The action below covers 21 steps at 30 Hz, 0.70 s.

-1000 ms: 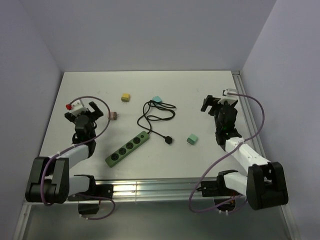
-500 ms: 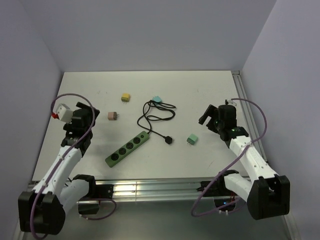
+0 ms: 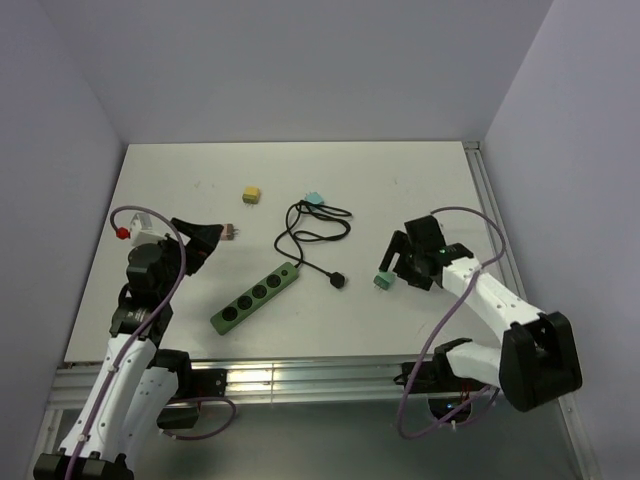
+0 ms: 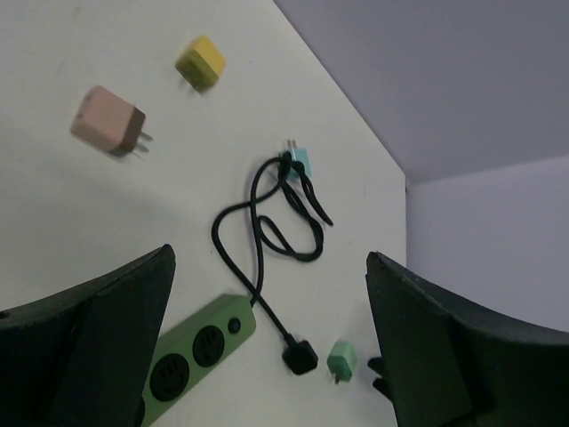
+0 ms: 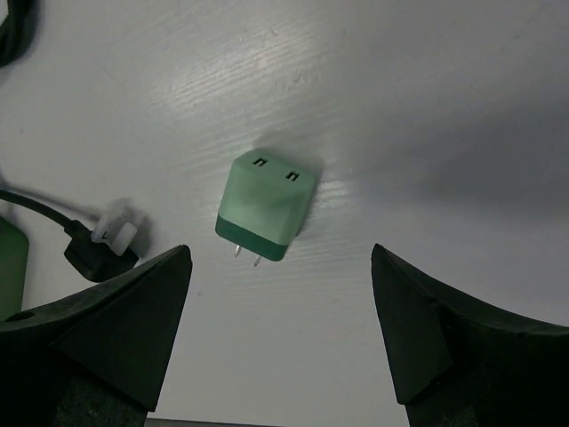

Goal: Insert the plug

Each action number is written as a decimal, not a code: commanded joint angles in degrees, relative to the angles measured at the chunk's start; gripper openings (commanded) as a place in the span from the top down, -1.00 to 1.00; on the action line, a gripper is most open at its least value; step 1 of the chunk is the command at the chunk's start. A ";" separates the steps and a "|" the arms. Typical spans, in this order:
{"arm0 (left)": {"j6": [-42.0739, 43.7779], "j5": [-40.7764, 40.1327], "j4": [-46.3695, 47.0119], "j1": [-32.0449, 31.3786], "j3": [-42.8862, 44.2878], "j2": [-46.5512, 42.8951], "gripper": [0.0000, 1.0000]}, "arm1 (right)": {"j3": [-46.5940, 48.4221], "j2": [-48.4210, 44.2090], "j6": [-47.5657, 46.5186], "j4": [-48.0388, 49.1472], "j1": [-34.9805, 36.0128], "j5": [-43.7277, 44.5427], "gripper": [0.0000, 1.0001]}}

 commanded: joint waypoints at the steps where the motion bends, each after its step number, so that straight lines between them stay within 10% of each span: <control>1: 2.48 11.07 2.37 0.02 -0.35 -2.31 -0.85 | 4.84 3.80 3.31 -1.03 3.16 3.34 -0.78; 21: 4.94 17.33 -8.00 0.02 2.90 -3.19 -0.86 | 12.93 23.40 7.00 -2.78 8.44 8.69 -0.60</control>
